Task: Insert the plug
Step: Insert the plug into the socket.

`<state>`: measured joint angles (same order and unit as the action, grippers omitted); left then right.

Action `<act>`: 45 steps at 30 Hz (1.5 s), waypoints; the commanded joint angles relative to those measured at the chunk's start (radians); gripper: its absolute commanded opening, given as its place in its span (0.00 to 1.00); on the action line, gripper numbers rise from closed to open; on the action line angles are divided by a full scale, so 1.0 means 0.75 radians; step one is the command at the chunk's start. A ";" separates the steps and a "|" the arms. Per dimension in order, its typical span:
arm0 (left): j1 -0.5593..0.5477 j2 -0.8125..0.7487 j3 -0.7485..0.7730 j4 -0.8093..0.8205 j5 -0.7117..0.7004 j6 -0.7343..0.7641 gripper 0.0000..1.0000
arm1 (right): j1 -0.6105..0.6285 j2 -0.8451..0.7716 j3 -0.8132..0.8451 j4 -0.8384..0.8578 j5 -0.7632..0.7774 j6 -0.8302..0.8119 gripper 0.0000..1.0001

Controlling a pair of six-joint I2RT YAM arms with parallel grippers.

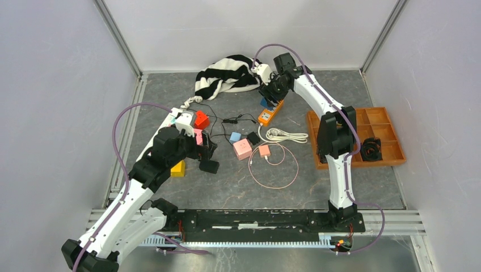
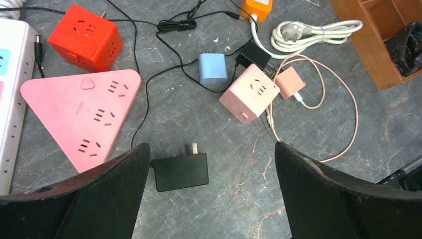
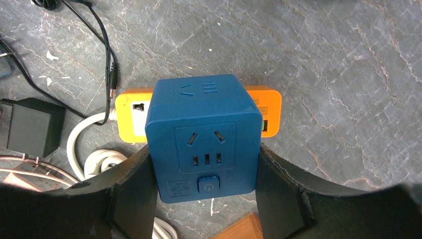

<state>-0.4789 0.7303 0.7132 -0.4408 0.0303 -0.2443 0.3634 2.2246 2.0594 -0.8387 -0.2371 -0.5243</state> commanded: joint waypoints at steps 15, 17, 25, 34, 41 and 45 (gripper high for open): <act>-0.002 -0.016 0.002 0.010 -0.012 -0.007 1.00 | -0.014 -0.018 -0.014 -0.060 0.035 -0.048 0.31; -0.002 -0.017 0.001 0.010 -0.012 -0.006 1.00 | -0.015 -0.008 -0.011 -0.047 0.031 -0.055 0.31; -0.002 -0.015 -0.001 0.009 -0.020 -0.006 1.00 | -0.024 0.051 0.020 -0.041 0.004 -0.083 0.31; -0.002 0.000 0.002 0.010 -0.018 -0.007 1.00 | -0.029 0.036 0.021 -0.011 0.001 -0.093 0.31; -0.002 -0.007 0.000 0.010 -0.022 -0.008 1.00 | -0.030 0.053 0.015 -0.009 -0.055 -0.117 0.30; -0.002 -0.004 0.000 0.010 -0.022 -0.006 1.00 | -0.029 0.021 0.023 -0.013 -0.031 -0.107 0.30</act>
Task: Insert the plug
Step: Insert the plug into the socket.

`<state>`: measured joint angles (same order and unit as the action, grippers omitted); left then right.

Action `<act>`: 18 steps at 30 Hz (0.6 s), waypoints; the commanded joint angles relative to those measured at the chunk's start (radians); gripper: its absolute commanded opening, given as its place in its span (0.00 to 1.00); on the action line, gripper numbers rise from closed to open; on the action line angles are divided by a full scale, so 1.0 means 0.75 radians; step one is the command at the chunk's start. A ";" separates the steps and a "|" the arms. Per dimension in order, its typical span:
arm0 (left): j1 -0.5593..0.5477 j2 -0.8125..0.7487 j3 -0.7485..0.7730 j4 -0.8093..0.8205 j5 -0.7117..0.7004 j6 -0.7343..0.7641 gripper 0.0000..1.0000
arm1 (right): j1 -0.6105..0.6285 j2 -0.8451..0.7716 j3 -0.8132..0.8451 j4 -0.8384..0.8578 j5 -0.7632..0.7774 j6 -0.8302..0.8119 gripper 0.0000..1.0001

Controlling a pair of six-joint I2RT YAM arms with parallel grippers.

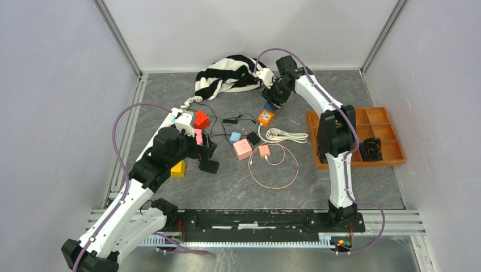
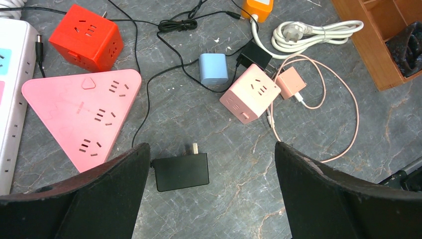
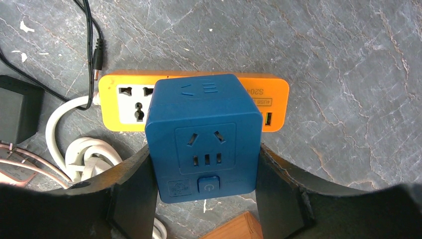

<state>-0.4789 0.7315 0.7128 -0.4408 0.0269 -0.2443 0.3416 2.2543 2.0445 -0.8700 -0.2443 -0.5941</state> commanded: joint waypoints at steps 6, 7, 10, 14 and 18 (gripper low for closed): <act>-0.002 -0.008 0.001 0.009 -0.014 -0.008 1.00 | 0.000 -0.049 0.043 0.055 -0.033 -0.009 0.31; -0.002 -0.010 0.002 0.009 -0.015 -0.008 1.00 | -0.001 -0.035 0.043 0.048 -0.034 -0.010 0.31; -0.002 -0.016 -0.001 0.010 -0.019 -0.008 1.00 | -0.001 0.022 0.041 0.026 -0.043 0.000 0.30; -0.002 -0.009 0.001 0.011 -0.018 -0.008 1.00 | 0.001 0.073 0.004 0.050 -0.047 0.018 0.30; -0.002 -0.006 0.001 0.010 -0.020 -0.004 1.00 | 0.005 0.120 -0.009 0.052 -0.031 0.036 0.30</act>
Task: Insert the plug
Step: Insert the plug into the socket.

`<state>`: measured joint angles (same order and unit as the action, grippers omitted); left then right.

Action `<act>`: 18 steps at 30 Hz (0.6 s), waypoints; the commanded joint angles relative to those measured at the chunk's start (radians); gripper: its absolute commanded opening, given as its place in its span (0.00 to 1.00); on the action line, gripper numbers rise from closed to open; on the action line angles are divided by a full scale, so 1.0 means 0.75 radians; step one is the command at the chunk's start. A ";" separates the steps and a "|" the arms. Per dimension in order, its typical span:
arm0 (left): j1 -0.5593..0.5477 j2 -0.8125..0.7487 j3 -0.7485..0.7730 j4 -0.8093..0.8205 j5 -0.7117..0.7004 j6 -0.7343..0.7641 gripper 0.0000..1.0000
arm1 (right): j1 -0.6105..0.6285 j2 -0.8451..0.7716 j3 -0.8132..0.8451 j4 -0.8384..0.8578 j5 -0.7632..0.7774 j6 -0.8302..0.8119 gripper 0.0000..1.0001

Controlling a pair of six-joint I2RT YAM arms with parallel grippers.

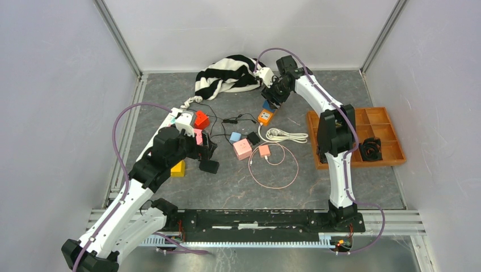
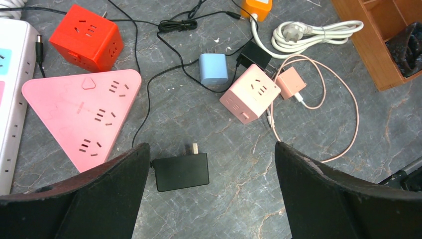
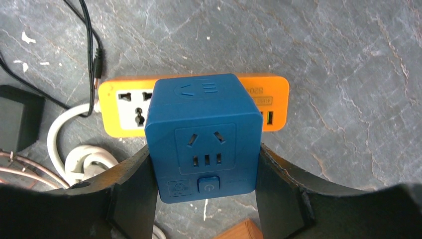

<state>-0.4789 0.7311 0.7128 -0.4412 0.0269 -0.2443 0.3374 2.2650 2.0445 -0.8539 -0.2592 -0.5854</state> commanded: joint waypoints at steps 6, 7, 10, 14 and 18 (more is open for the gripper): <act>-0.002 0.003 0.004 0.010 -0.025 -0.005 1.00 | 0.042 0.144 -0.007 0.016 0.078 0.035 0.30; -0.002 0.005 0.004 0.011 -0.025 -0.006 1.00 | 0.045 0.148 -0.001 0.010 0.089 0.033 0.30; -0.002 0.007 0.001 0.011 -0.027 -0.007 1.00 | 0.054 0.158 0.025 0.004 0.133 0.044 0.30; -0.002 0.011 0.002 0.009 -0.030 -0.009 1.00 | 0.074 0.190 0.049 0.008 0.158 0.044 0.30; -0.002 0.011 0.001 0.007 -0.032 -0.012 1.00 | 0.084 0.234 0.016 0.022 0.123 0.038 0.30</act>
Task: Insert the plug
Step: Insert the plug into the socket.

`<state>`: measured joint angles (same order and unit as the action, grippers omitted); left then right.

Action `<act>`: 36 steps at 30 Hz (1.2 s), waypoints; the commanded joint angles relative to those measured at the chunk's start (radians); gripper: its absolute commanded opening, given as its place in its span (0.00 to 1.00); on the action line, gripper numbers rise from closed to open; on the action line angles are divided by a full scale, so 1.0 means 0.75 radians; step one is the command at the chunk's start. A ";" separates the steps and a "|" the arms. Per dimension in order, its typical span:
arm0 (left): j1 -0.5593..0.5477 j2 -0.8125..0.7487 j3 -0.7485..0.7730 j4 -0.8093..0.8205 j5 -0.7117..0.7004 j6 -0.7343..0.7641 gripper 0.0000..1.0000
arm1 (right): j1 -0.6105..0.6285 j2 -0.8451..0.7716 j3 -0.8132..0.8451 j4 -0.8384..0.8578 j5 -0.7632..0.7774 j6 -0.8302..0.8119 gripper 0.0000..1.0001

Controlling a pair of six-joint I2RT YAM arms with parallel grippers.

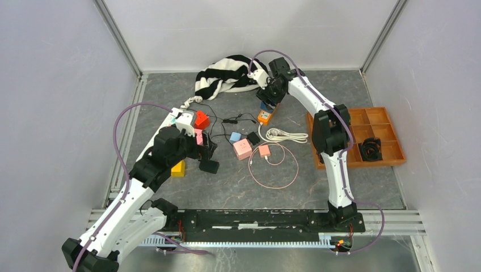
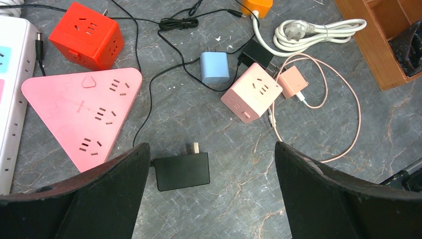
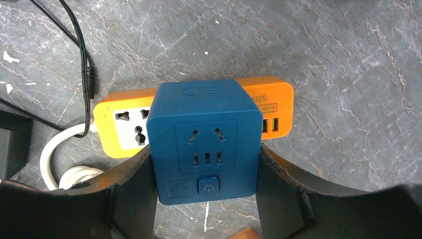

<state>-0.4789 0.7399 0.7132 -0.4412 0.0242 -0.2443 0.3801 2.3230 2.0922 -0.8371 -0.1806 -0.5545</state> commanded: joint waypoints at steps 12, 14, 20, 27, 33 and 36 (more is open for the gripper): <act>-0.002 0.029 0.003 -0.003 -0.064 -0.015 1.00 | 0.030 0.257 0.002 -0.098 0.116 -0.051 0.33; -0.002 0.027 0.004 -0.003 -0.067 -0.017 1.00 | 0.030 0.259 -0.003 -0.114 0.134 -0.059 0.33; -0.002 0.041 0.005 -0.003 -0.073 -0.018 1.00 | 0.029 0.186 0.031 -0.084 0.118 -0.043 0.40; -0.002 0.037 0.008 -0.001 -0.067 -0.026 1.00 | 0.029 -0.060 -0.038 0.106 0.038 0.020 0.60; -0.002 0.024 0.014 -0.005 -0.053 -0.034 1.00 | 0.027 -0.230 -0.080 0.174 0.021 0.073 0.79; -0.002 0.005 0.016 -0.003 -0.059 -0.033 1.00 | 0.026 -0.326 -0.142 0.193 -0.010 0.099 0.98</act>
<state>-0.4789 0.7700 0.7128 -0.4629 -0.0185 -0.2447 0.3958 2.2436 2.0144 -0.7639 -0.1570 -0.5171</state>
